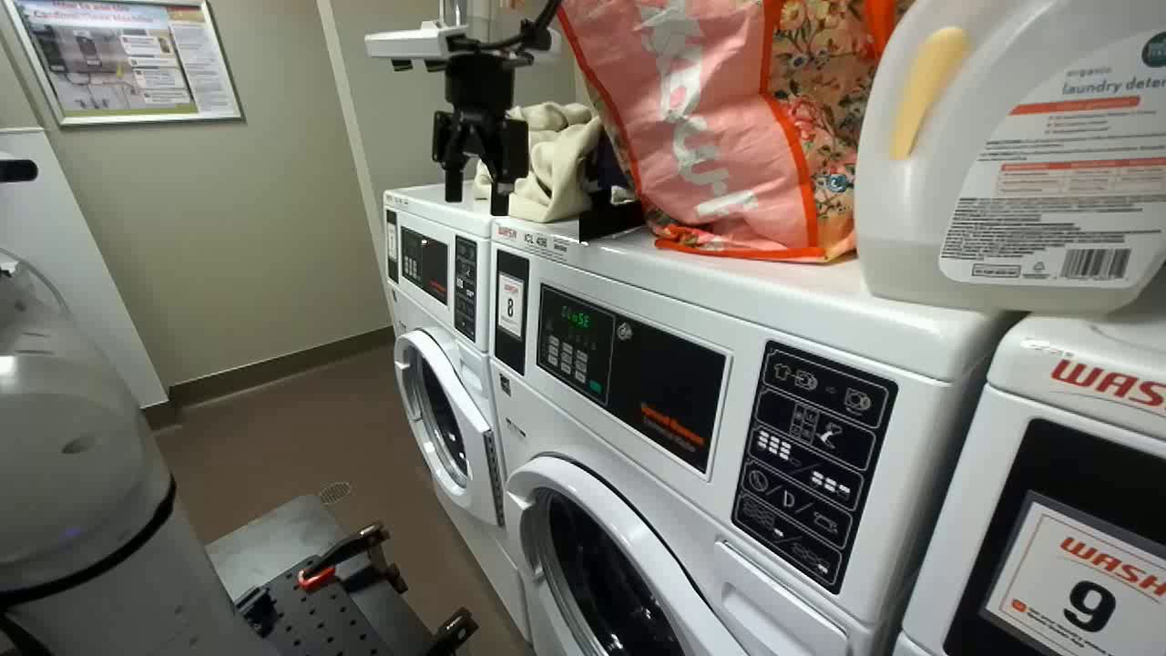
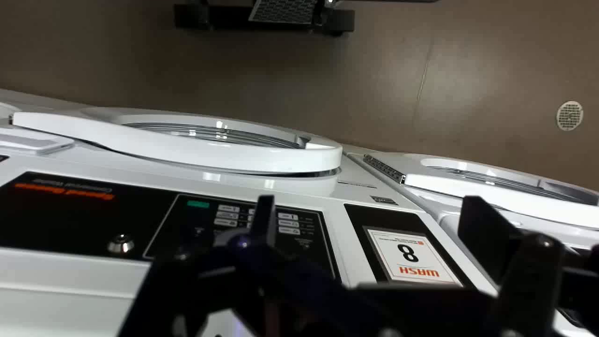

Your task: Open the washing machine

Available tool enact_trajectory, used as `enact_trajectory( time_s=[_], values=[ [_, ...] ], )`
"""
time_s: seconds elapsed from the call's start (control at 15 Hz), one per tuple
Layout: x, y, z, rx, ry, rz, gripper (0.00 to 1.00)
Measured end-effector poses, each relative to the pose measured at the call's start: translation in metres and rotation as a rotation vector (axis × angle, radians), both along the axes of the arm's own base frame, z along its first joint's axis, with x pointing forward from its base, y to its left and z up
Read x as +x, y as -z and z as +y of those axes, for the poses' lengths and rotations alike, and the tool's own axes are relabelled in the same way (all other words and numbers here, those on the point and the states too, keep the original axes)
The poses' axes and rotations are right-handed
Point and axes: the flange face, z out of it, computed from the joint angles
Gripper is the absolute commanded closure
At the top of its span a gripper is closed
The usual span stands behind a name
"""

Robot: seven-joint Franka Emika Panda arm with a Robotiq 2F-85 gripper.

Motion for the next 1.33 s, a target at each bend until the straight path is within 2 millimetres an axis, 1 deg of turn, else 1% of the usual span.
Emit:
enact_trajectory(
  time_s=[0.27,0.4,0.47,0.67,0.87,1.13,1.33],
  values=[
    [0.001,0.002,0.0,0.001,0.0,0.003,0.0],
    [0.004,0.013,0.002,0.005,0.0,0.023,0.0],
    [0.008,0.023,0.003,0.006,0.0,0.036,0.0],
    [0.016,0.061,0.005,0.02,0.007,0.091,0.0],
    [0.016,0.097,0.005,0.042,0.026,0.144,0.0],
    [0.0,0.137,-0.007,0.086,0.085,0.197,0.0],
    [-0.014,0.17,-0.016,0.143,0.163,0.191,0.0]
  ],
)
